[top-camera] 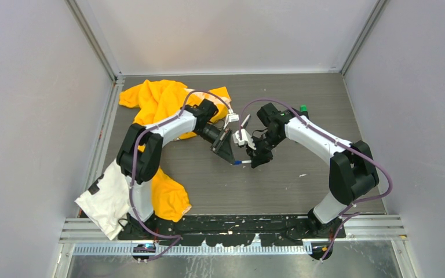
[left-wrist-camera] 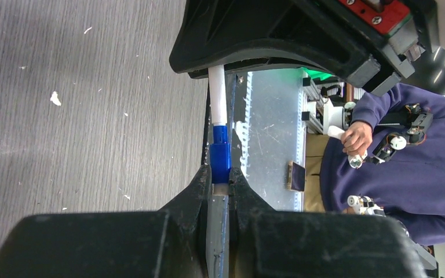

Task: Insert the pens into the pen caps
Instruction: Insert the pen cap onto the pen.

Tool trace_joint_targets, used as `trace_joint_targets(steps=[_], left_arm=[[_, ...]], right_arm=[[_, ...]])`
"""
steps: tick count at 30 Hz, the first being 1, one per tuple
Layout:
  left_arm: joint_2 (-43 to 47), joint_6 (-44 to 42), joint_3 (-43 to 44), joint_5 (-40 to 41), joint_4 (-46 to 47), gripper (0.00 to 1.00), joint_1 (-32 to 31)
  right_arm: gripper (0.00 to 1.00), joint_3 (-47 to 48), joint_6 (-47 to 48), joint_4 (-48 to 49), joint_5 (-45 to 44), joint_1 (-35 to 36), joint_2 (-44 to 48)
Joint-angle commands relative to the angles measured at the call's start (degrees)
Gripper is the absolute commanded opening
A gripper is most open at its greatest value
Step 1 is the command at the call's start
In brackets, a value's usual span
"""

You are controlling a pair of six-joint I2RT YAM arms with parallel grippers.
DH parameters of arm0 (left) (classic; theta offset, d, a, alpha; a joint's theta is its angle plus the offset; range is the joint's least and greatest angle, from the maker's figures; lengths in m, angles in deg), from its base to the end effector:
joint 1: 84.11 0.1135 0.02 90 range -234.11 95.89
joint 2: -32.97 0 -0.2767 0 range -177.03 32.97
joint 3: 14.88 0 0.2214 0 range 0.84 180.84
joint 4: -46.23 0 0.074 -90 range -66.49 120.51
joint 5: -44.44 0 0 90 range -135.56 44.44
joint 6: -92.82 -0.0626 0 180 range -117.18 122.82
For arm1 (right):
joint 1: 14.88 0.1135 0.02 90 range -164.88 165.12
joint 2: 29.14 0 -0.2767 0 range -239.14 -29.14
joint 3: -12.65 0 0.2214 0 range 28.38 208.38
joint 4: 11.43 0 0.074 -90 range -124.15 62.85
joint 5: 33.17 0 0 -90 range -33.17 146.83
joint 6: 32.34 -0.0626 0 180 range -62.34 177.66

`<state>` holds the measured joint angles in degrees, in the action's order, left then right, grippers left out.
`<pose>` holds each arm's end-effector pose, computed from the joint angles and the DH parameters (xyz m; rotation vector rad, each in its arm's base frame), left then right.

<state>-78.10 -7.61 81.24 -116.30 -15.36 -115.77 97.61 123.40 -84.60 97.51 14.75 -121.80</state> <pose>0.2715 -0.2368 0.2225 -1.1041 -2.2805 1.8166 0.2158 0.1697 0.2403 -2.0075 1.7218 0.8663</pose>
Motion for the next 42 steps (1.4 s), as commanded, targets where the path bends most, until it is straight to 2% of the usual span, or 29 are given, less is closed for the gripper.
trace_joint_targets(steps=[1,8,12,27,33,38,42], left_arm=[[-0.79,-1.96,2.40,-0.68,-1.69,0.01,-0.42],[1.40,7.82,0.43,2.78,9.53,0.01,-0.42],[2.85,12.73,-0.88,4.34,14.94,0.05,-0.37],[8.84,18.63,-4.10,6.62,21.91,0.20,1.00],[10.61,19.98,-4.51,7.78,23.42,0.34,1.09],[12.09,21.51,-4.75,8.67,24.99,0.37,1.48],[16.02,26.58,-6.58,11.84,32.28,0.39,3.10]], right_arm=[[0.01,2.26,0.53,0.44,4.38,0.47,0.37],[0.01,2.00,-1.57,1.48,8.61,0.86,-0.02],[0.01,2.22,-2.83,1.96,10.56,1.01,-0.22],[0.01,1.70,-4.72,2.67,13.26,-0.78,0.41],[0.01,1.45,-5.06,2.94,14.05,-1.36,0.49],[0.01,1.04,-5.13,3.09,14.81,-2.17,0.64],[0.01,0.73,-5.00,2.90,15.83,-2.99,1.16]])
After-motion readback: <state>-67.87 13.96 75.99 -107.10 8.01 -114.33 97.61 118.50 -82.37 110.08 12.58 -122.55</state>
